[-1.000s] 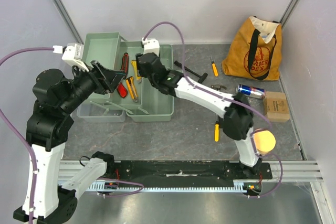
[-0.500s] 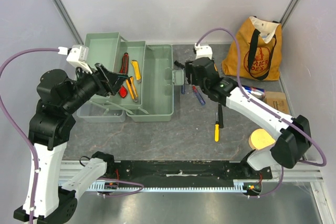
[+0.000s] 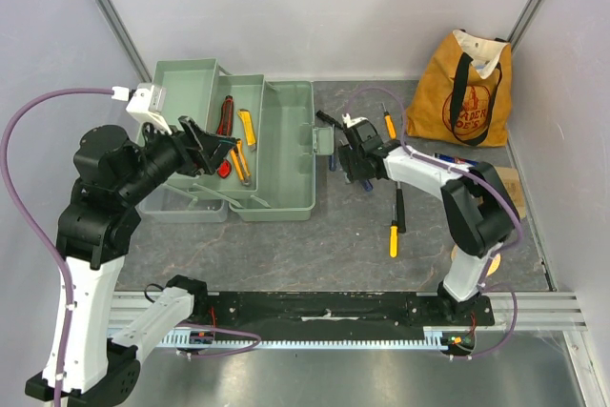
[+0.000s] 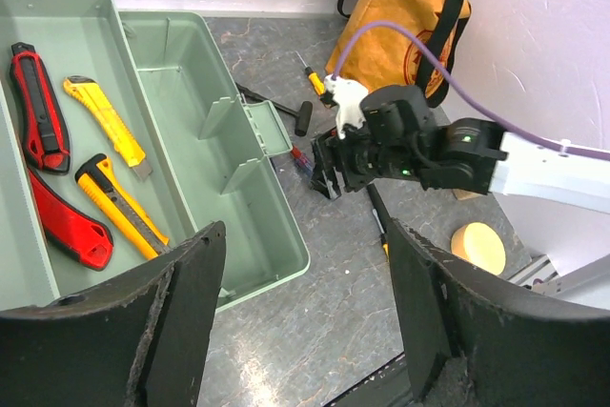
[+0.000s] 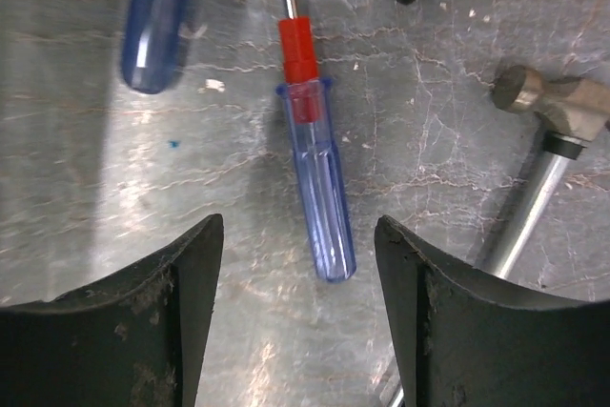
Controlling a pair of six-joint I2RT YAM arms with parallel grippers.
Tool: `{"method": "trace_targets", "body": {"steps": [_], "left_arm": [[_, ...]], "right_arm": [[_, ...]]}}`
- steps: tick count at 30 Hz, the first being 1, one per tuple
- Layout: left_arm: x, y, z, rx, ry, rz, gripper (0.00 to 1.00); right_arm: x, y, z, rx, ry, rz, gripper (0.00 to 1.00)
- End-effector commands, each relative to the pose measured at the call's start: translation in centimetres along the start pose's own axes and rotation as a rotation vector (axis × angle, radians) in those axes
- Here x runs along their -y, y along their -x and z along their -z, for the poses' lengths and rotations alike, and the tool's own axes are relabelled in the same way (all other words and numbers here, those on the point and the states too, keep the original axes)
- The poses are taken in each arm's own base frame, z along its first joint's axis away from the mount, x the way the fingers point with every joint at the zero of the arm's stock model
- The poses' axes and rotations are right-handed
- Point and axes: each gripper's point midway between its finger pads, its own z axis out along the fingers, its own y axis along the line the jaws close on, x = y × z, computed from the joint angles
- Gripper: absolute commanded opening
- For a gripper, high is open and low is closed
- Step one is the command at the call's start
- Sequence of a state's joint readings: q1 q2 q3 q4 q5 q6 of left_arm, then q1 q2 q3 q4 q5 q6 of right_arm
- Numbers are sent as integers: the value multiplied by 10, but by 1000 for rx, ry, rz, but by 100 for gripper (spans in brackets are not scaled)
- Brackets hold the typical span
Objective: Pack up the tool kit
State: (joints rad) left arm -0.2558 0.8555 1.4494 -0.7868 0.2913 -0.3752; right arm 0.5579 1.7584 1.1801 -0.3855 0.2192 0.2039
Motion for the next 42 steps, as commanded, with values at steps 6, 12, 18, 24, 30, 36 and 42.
{"method": "trace_targets", "body": {"steps": [6, 12, 18, 24, 30, 36, 42], "left_arm": [[3, -1, -3, -10, -26, -27, 75], [5, 0, -3, -8, -35, -24, 75], [13, 0, -9, -24, -83, 1, 75], [20, 0, -13, -29, -130, 21, 75], [37, -6, -17, -54, -235, 62, 75], [61, -16, -33, -90, -438, 172, 73], [85, -17, -44, -81, -600, 214, 73]], "right_arm": [[16, -5, -38, -48, -78, 15, 65], [18, -16, -41, -79, -46, -64, 44], [19, 0, -16, -19, -31, -89, 13], [11, 37, 37, 117, 61, -166, 6], [-28, 93, 130, 353, 381, -183, 5], [-95, 109, 227, 498, 914, -130, 7], [-130, 109, 291, 578, 1159, -102, 8]]}}
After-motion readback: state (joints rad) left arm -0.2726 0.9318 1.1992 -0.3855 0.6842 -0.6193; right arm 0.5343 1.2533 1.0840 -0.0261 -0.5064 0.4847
